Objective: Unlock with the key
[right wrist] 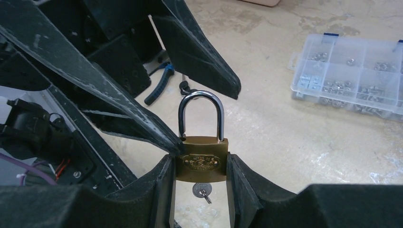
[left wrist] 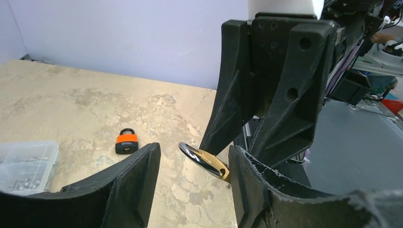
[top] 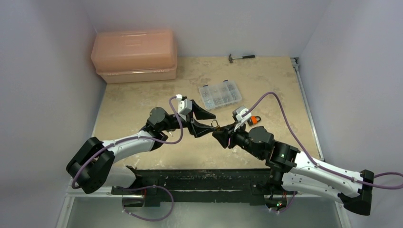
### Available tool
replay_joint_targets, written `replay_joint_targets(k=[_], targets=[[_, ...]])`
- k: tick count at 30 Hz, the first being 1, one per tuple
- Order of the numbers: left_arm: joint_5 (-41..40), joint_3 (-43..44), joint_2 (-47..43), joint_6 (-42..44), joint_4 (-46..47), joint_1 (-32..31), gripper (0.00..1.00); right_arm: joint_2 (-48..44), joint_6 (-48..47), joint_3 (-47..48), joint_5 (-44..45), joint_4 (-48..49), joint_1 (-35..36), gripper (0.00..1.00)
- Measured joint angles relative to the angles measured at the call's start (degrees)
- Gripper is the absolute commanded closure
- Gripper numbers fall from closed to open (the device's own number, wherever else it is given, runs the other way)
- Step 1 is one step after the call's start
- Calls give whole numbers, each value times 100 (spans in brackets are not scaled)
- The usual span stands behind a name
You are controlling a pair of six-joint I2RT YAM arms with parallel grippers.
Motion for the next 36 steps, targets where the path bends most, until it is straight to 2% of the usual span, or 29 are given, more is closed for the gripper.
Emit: replay_joint_targets(k=[3, 9, 13, 15, 19, 25, 36], targets=[[44, 37, 31, 20, -83, -17, 55, -33, -13, 57, -42, -15, 0, 100], [87, 87, 31, 50, -37, -46, 84, -96, -48, 70, -70, -24, 0, 100], [52, 87, 42, 20, -17, -15, 95, -157, -90, 72, -153, -31, 28, 100], [61, 87, 42, -4, 7, -26, 98, -170, -118, 72, -168, -50, 28, 100], [72, 87, 42, -13, 72, -39, 99, -249, -133, 72, -197, -70, 33, 100], [129, 87, 42, 7, 190, -44, 67, -385, -120, 72, -306, -94, 37, 100], [247, 85, -184, 568, -247, -48, 64, -1150, 105, 136, -476, -39, 31, 100]])
